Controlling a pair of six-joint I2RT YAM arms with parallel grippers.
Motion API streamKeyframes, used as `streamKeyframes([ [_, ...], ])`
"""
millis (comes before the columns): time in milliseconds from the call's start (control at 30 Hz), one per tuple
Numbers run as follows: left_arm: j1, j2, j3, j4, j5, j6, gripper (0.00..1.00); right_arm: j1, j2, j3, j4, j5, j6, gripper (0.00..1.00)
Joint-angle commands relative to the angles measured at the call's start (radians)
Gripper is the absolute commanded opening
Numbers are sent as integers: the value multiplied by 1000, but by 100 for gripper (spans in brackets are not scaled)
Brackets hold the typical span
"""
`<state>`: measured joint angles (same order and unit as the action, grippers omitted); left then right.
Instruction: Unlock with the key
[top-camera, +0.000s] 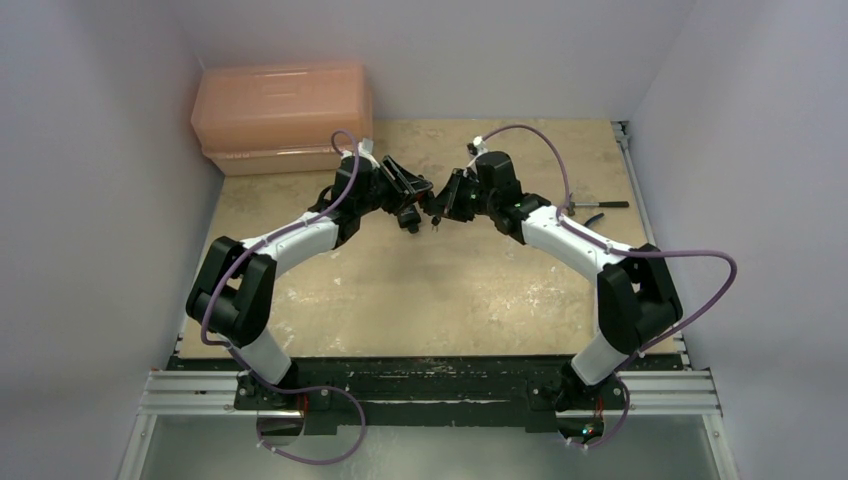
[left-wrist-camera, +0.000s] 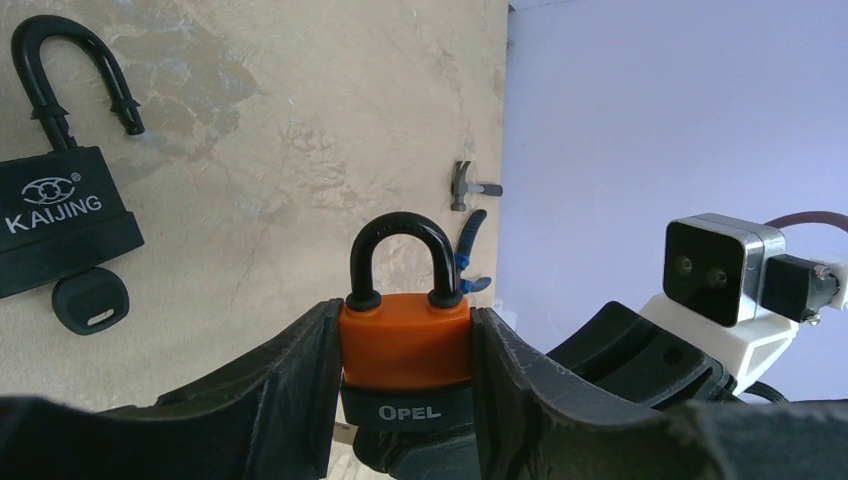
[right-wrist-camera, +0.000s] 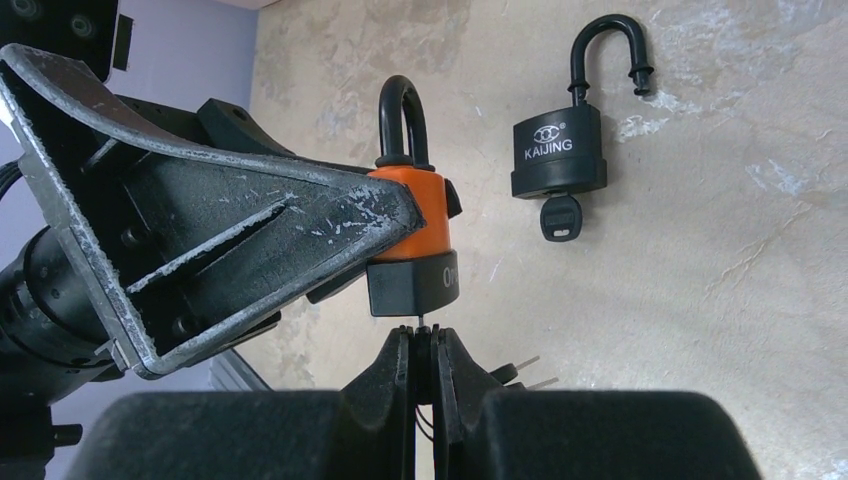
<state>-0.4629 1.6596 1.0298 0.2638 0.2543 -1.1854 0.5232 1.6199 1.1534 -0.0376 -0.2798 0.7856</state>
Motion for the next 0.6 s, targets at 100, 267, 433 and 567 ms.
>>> streamKeyframes([
  [100, -20, -21, -17, 4, 145, -8, 0, -46, -55, 38, 132, 122, -73, 25],
  [267, -15, -19, -22, -6, 128, -9, 0, -45, -59, 29, 100, 90, -116, 43],
  [433, -11, -23, -22, -25, 104, -2, 0, -42, -88, -8, 89, 53, -133, 55],
  [567, -11, -18, -23, -29, 101, -2, 0, -36, -113, -20, 80, 9, -151, 62],
])
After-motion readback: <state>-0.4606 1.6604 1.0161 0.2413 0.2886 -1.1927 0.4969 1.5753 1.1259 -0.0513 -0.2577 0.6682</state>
